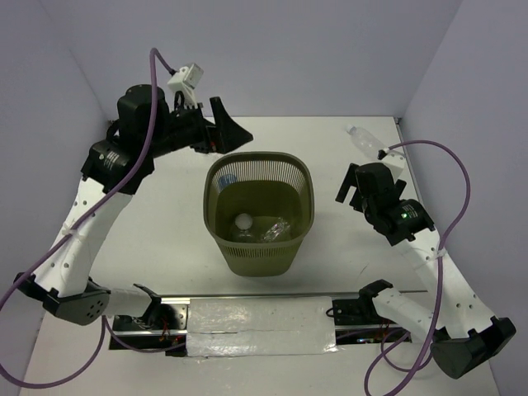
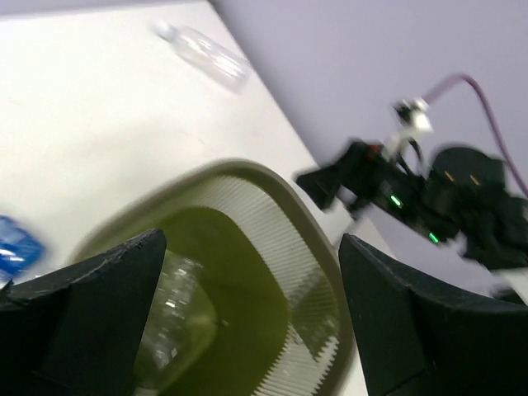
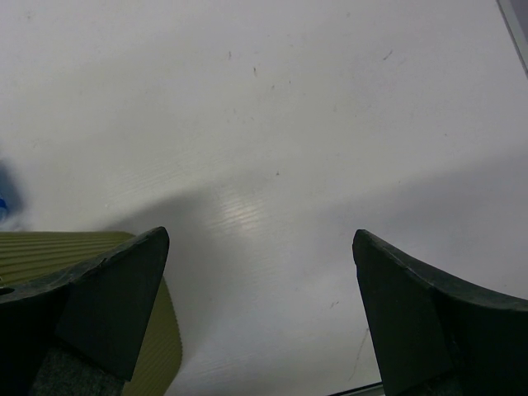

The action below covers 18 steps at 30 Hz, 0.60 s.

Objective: Put the plastic bottles in the bin

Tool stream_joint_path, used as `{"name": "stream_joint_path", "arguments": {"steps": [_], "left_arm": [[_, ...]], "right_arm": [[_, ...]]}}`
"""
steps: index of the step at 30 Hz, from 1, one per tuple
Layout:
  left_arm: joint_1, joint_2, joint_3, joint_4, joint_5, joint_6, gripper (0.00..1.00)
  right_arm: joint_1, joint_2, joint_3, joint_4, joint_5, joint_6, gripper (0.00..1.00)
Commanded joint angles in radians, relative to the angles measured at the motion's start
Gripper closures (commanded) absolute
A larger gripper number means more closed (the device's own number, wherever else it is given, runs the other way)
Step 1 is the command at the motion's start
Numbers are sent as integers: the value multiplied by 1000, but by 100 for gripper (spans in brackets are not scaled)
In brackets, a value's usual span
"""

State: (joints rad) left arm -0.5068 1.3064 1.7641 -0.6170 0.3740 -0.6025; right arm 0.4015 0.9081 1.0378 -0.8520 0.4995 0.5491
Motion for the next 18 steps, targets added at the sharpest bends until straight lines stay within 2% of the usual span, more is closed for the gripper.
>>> {"name": "stream_joint_path", "arguments": {"steps": [1,2,4,5,6,7,8,10,14,16,18], "left_arm": [[-1,54,129,-111,-226,76,1],[14,66,158,-145,-366,81,1],[74,102,161,-155,-435,57,1],[177,117,149,-153,-390,43,0],[235,141,147,-159,-347,9,1],[337,209,170,-176,-310,-9,1],[371,246,184,-193,-285,-20,0],[428,359,221,-201,-277,-32,1],[456,555,342,-197,-283,-55,1],[487,765,487,-240,-265,-83,1],[499,859,611,-265,-245,-105,1]], "right_arm": [[7,-11,1,31,39,0,0],[5,-12,1,30,40,-3,0],[3,-15,2,25,42,-6,0],[3,-15,5,25,39,-8,0],[5,-17,5,25,37,-8,0],[7,-20,5,25,34,-8,0],[3,-18,7,27,31,-8,0],[5,-18,4,31,21,-6,0],[5,-12,11,24,14,-2,0],[3,-15,11,21,16,-2,0],[3,-17,8,19,16,0,0]]}}
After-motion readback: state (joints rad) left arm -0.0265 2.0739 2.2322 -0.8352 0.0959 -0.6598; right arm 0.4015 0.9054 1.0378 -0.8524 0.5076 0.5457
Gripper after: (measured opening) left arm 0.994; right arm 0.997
